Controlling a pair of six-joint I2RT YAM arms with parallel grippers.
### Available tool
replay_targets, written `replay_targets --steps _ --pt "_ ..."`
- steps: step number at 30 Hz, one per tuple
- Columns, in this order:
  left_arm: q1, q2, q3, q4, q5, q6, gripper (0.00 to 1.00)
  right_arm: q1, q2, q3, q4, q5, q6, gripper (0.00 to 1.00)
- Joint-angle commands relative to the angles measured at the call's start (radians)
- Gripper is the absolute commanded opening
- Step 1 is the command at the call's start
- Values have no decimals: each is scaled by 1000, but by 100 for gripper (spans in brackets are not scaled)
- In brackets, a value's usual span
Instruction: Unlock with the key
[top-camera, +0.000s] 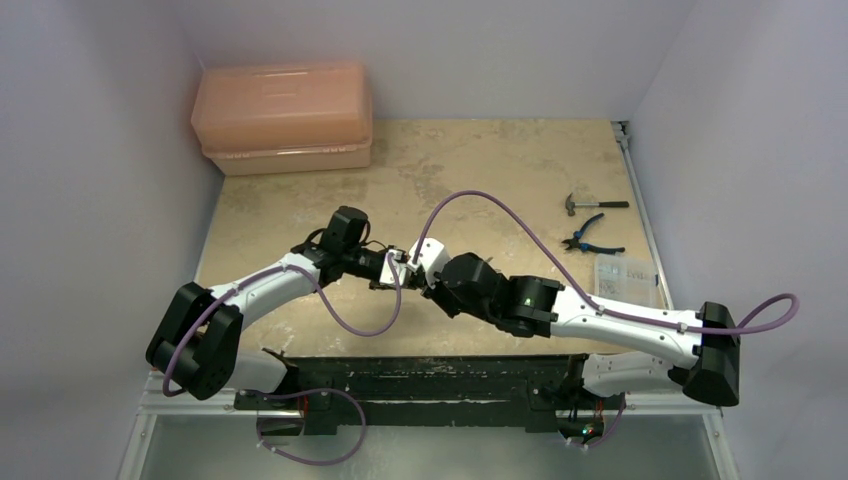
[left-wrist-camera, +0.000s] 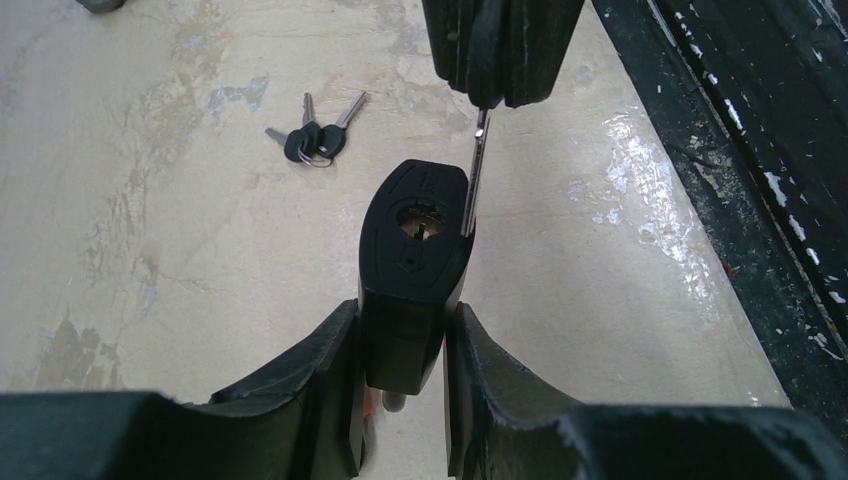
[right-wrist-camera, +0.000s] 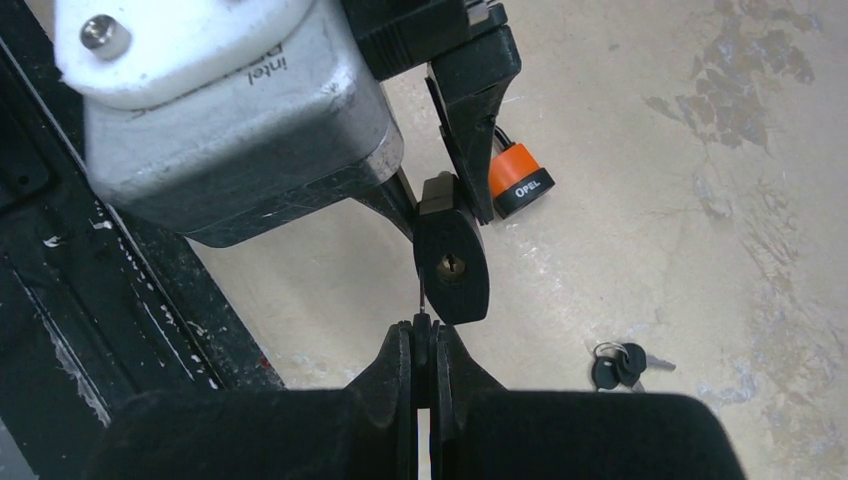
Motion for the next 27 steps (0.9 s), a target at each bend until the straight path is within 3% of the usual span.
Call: replay_targets --steps 1,27 --pt "-5 -37 43 59 89 -1 0 4 -20 -10 44 53 1 0" --pt "-8 -42 45 52 91 4 0 3 38 -13 65 80 -40 0"
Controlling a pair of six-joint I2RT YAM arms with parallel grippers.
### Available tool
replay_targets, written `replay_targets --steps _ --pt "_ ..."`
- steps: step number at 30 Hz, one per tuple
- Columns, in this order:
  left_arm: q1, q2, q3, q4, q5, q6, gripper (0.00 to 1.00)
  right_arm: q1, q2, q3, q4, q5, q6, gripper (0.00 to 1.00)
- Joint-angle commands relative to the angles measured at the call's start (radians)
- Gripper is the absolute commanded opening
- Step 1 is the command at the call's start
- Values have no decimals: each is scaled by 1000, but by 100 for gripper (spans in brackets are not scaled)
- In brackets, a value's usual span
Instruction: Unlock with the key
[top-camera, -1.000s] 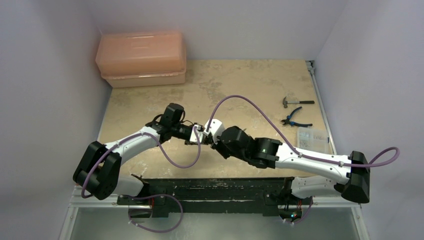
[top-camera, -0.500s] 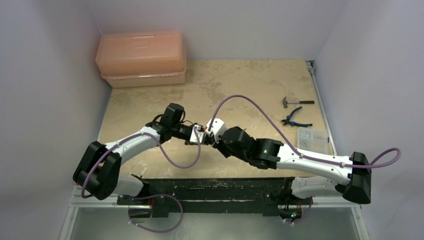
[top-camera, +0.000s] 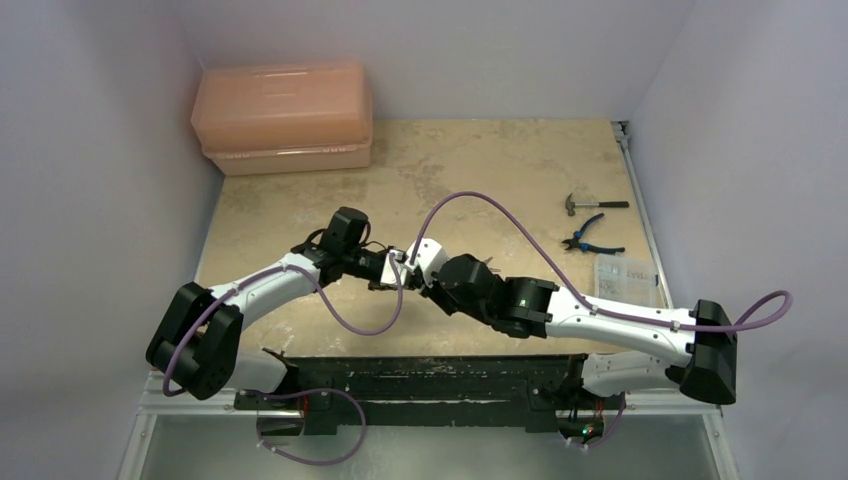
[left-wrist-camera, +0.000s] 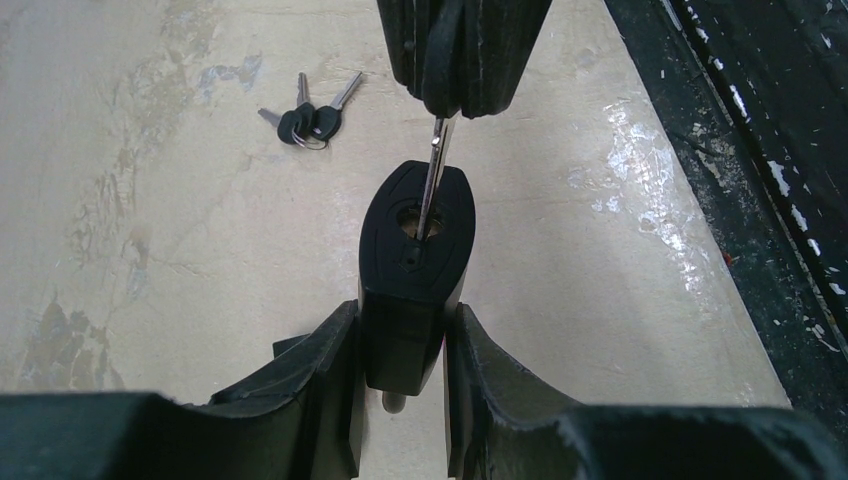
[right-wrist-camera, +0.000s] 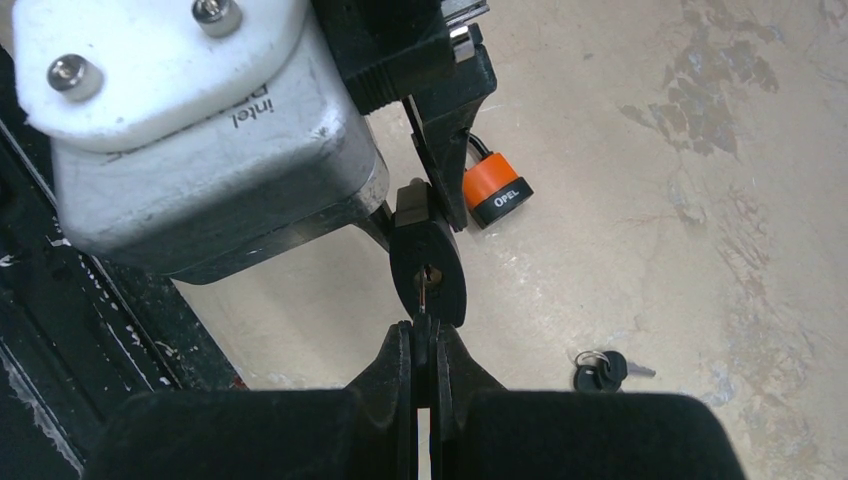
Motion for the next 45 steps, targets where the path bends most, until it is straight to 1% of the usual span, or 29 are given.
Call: replay_targets --steps 1,10,36,37,45 --pt "-7 -41 44 72 112 3 0 2 19 7 10 32 -16 0" --pt "-8 -40 43 70 108 5 0 0 -32 -2 6 50 -11 0" --pt "-9 -40 44 67 114 7 0 -3 37 11 32 6 -16 0" --pt "-9 -40 44 67 114 7 0 -3 40 13 30 7 -43 0" --pt "-10 -36 45 66 122 7 0 -3 66 49 32 7 -75 0"
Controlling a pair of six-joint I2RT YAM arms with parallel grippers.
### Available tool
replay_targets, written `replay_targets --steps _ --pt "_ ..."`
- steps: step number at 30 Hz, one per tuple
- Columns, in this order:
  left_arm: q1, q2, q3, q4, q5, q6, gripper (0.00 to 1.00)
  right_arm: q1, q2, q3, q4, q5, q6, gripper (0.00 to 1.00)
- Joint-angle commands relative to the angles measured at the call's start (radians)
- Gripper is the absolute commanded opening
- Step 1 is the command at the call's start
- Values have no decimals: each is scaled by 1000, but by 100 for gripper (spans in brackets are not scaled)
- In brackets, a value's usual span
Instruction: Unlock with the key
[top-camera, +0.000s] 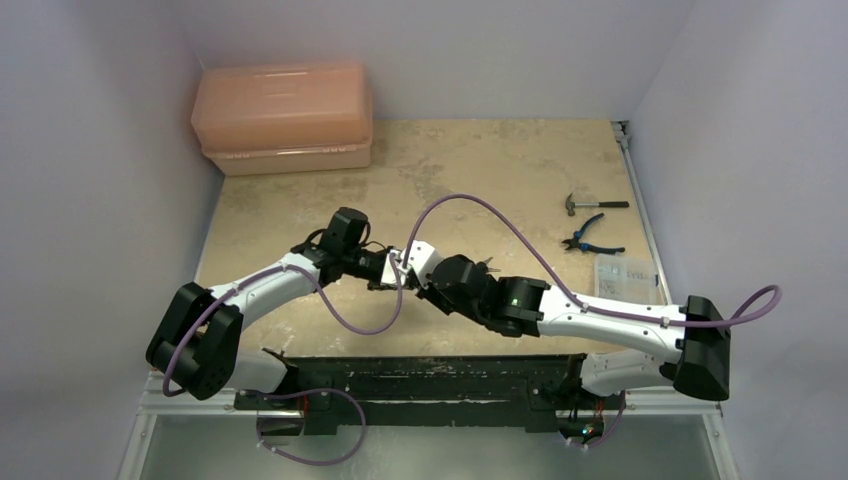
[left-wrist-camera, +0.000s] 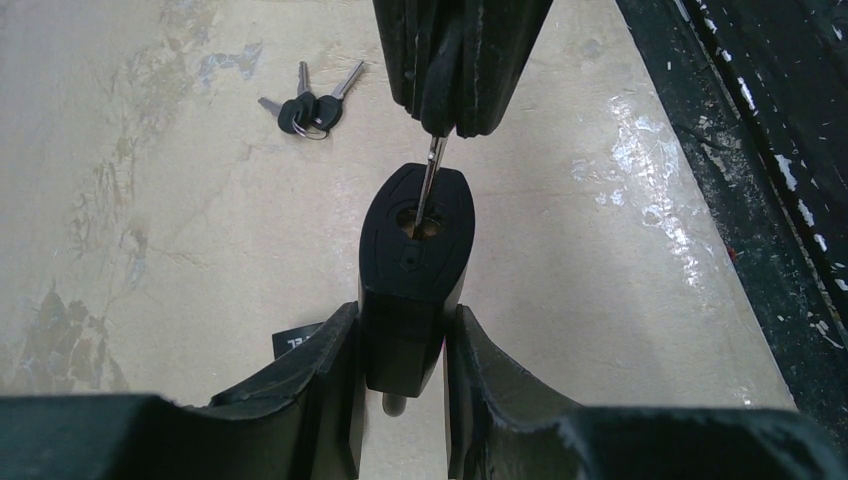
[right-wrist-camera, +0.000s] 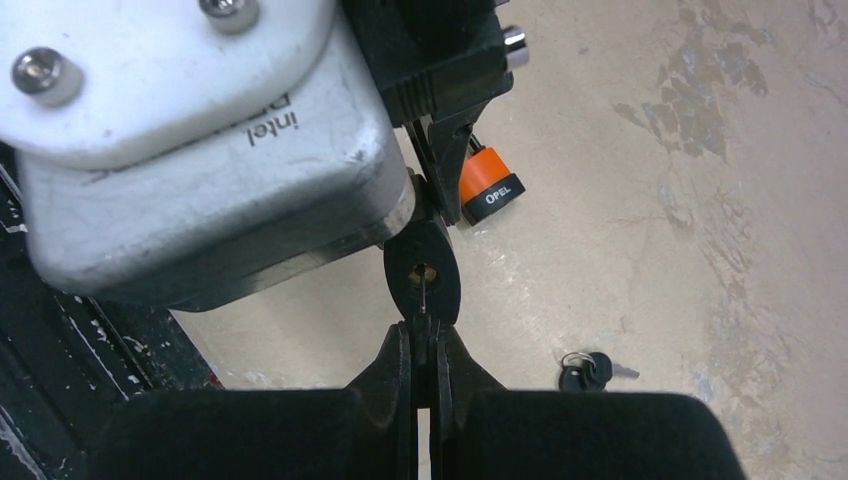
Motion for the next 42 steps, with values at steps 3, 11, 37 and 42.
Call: replay_targets --steps 3,11,37,42 --pt "-10 -35 45 78 145 6 0 -5 39 68 19 -29 -53 0" --pt "-12 -30 49 74 155 9 0 -5 39 89 24 -68 -108 0" --pt "-12 -38 46 77 152 4 0 -5 36 56 73 -74 -7 0" --pt "-12 -35 46 77 152 6 0 -5 26 47 80 -63 -18 0"
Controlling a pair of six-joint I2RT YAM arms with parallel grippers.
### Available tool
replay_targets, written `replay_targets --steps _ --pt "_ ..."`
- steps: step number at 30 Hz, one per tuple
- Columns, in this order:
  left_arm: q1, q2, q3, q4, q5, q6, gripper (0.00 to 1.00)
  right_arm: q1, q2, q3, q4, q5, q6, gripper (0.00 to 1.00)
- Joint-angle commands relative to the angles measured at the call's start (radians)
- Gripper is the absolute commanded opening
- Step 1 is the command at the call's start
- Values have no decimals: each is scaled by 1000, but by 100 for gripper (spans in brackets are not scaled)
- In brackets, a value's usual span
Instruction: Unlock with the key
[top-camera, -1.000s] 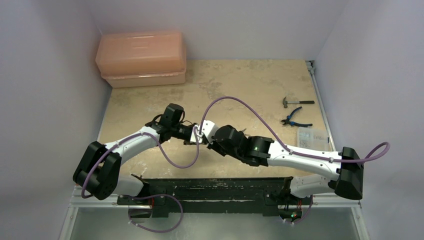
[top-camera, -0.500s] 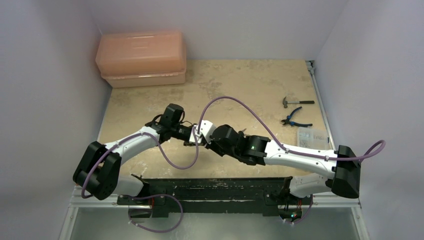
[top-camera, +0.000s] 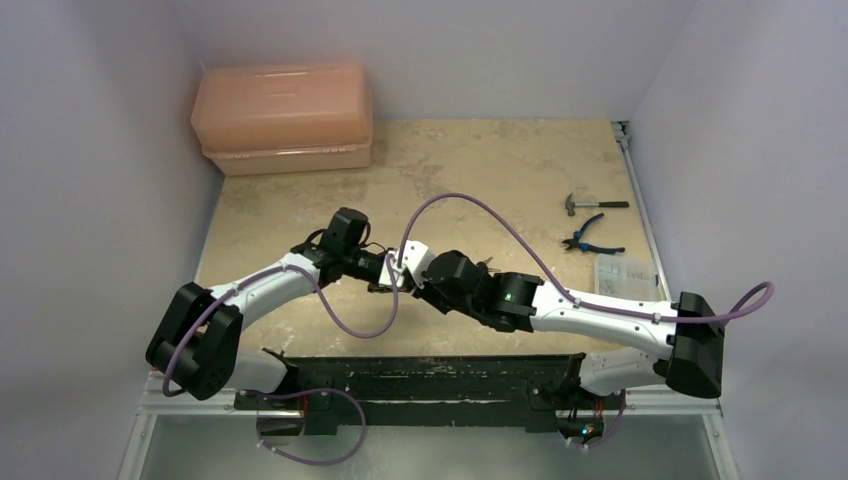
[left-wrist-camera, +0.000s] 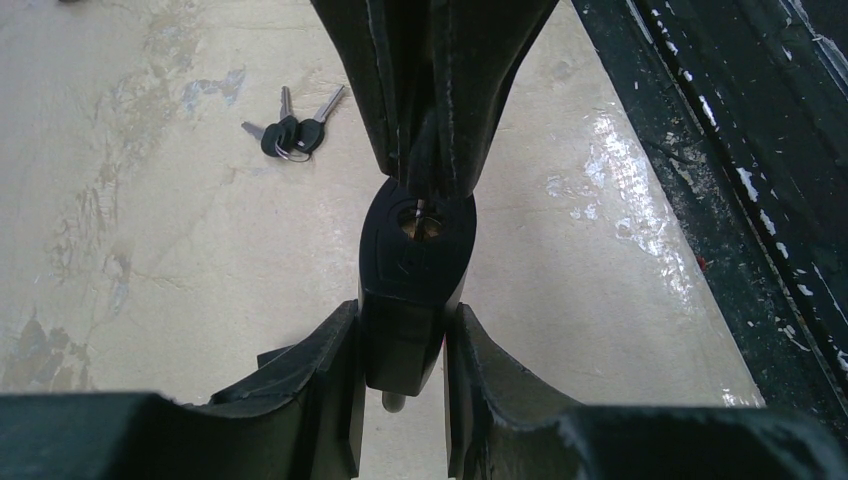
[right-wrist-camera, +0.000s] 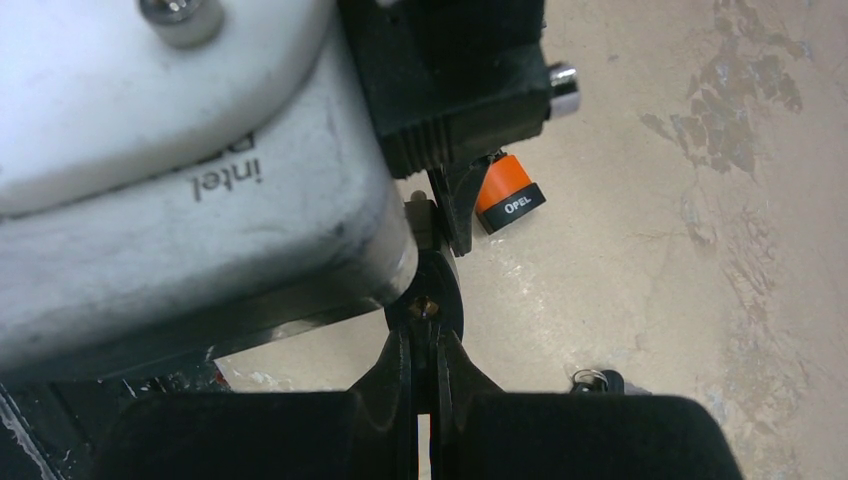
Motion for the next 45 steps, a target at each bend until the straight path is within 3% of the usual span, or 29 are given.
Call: replay_targets --steps 1,14,26,45 --pt "-11 -35 46 87 106 1 0 8 -20 14 92 5 6 0" --pt "-14 -60 49 76 123 19 0 9 6 65 19 12 -60 0" --pt "-15 -127 17 129 150 23 0 9 -68 30 65 -18 -5 0" --pt "-17 -139 27 127 210 21 0 9 -14 70 47 31 -33 0"
